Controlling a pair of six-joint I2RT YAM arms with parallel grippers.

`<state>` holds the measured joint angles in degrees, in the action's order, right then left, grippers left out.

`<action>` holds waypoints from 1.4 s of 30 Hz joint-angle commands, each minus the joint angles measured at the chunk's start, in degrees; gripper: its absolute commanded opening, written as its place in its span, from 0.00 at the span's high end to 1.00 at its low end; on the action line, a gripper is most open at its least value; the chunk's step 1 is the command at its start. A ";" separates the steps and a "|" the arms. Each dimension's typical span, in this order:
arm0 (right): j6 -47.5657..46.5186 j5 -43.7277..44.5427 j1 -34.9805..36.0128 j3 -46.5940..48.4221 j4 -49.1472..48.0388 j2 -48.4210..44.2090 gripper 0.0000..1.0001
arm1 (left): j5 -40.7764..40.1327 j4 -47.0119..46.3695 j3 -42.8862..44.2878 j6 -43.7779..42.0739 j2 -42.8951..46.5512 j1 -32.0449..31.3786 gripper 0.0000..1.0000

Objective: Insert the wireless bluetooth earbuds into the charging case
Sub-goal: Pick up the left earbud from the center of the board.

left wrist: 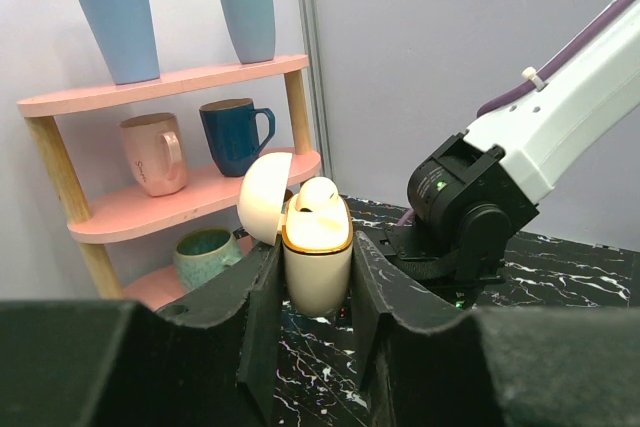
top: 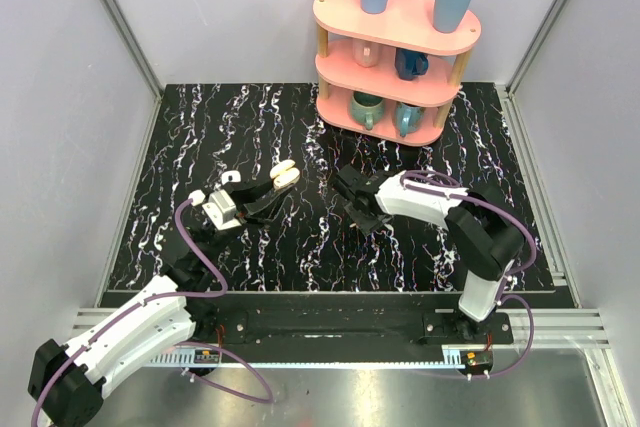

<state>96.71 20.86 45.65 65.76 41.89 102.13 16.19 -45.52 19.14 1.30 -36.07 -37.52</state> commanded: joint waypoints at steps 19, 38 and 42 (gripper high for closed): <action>9.73 -4.43 -1.79 -1.86 -1.28 2.73 0.56 | -1.07 -1.42 1.43 -0.86 -0.14 0.16 1.00; 7.89 -3.63 -3.63 4.28 7.14 4.92 0.58 | -1.07 -1.15 1.43 -0.86 0.13 0.16 1.00; 6.83 -3.81 -3.99 5.96 9.00 6.07 0.59 | -1.33 -1.06 1.25 -0.86 0.30 0.16 1.00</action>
<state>104.62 16.29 42.41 69.47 45.76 106.78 16.14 -45.47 19.14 1.28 -36.10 -37.52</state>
